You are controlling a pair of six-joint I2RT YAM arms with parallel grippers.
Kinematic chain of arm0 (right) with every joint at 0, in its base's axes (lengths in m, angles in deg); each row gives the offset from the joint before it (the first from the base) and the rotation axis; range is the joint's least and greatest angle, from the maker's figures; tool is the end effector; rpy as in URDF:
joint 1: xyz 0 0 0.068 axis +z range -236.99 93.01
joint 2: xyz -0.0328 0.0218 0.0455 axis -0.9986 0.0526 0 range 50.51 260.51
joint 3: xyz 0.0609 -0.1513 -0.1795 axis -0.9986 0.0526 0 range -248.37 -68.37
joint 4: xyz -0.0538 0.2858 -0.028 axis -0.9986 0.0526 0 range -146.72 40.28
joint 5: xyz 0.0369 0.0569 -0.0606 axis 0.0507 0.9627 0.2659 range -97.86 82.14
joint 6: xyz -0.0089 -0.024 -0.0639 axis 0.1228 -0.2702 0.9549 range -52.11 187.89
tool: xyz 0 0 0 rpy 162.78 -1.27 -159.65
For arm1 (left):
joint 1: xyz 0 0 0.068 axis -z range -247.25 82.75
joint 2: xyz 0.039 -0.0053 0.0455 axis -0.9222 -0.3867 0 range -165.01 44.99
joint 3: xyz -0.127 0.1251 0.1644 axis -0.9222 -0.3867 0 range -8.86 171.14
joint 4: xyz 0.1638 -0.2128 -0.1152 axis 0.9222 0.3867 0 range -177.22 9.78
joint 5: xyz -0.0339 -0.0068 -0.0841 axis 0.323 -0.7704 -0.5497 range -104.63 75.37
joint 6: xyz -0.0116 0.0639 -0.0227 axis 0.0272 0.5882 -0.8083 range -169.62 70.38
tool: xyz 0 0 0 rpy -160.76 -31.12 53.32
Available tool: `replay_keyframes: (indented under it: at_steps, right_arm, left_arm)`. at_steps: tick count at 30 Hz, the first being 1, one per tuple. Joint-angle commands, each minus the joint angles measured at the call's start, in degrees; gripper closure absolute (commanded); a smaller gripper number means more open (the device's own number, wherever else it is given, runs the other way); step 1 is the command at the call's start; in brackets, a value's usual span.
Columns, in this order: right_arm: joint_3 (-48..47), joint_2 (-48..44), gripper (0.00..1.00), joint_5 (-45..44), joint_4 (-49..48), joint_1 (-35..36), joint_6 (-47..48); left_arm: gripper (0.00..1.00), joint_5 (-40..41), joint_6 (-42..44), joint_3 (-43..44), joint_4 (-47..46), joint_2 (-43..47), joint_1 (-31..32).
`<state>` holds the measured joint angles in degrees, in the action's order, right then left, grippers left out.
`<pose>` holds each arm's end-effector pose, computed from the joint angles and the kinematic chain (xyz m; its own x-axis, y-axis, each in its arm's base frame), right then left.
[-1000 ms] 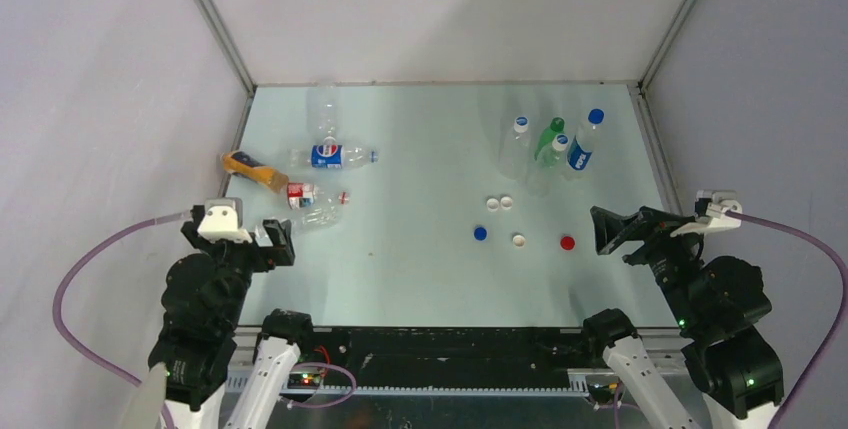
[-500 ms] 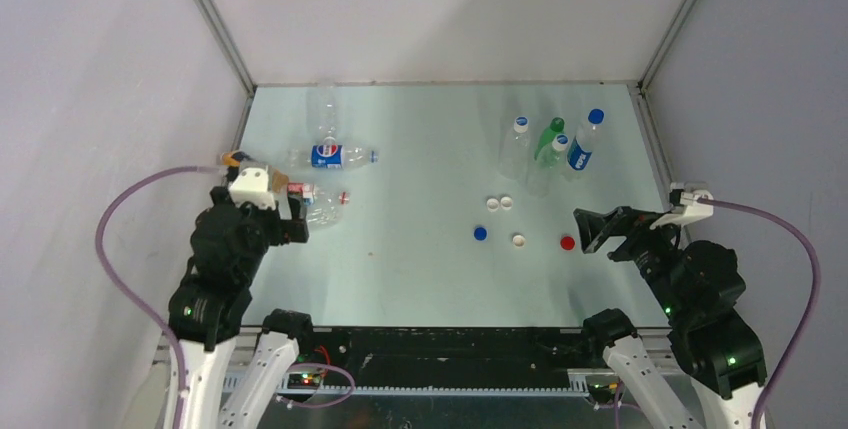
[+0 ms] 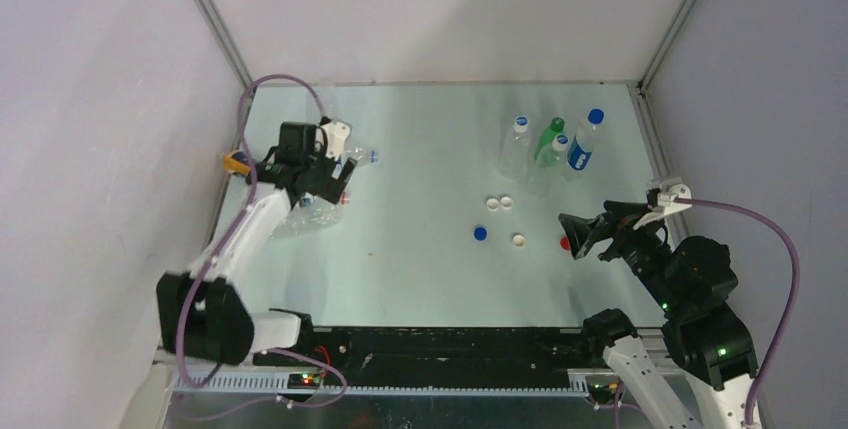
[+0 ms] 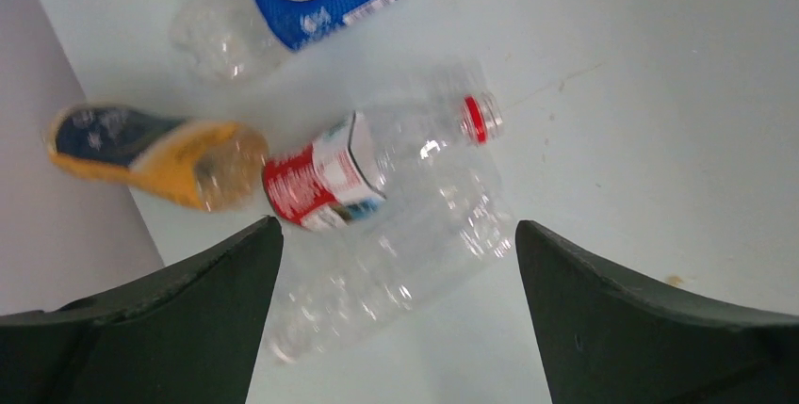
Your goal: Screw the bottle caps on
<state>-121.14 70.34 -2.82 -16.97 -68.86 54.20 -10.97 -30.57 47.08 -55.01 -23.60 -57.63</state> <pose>0.1221 0.0452 0.3783 -0.2025 0.1818 -0.9623 -0.3550 0.9021 0.2452 0.3071 -0.0484 0.2364 -0.6175 0.4351 -0.6553 0.3425 0.8987 0.2739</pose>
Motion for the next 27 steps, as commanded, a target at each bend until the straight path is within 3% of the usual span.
replay_keyframes:
  at_steps: [1, 10, 13, 22, 27]
  right_arm:
    - [0.2, 1.3, 0.01, 3.5, -2.2, -0.2, 4.1]
    - [-0.7, 3.8, 0.01, 6.2, -5.0, -0.2, 6.6]
    - [-0.6, 5.2, 0.01, 5.5, -5.5, -0.2, 6.4]
    - [-1.2, 9.1, 0.01, 4.4, -6.6, -0.2, 6.2]
    - [-2.2, 10.9, 0.01, 3.1, -6.5, -0.2, 7.1]
  left_arm:
    - [0.0, -2.0, 11.5, 10.5, -0.6, -10.9, -0.5]
    - [0.0, -0.6, 27.9, 24.5, 4.9, -29.3, -2.2]
    - [0.0, -0.9, 29.6, 31.2, 9.9, -36.2, -2.3]
    - [0.01, 1.9, 33.1, 40.8, 15.4, -49.8, -2.4]
    - [0.08, 0.3, 32.6, 44.0, 18.4, -53.8, -2.3]
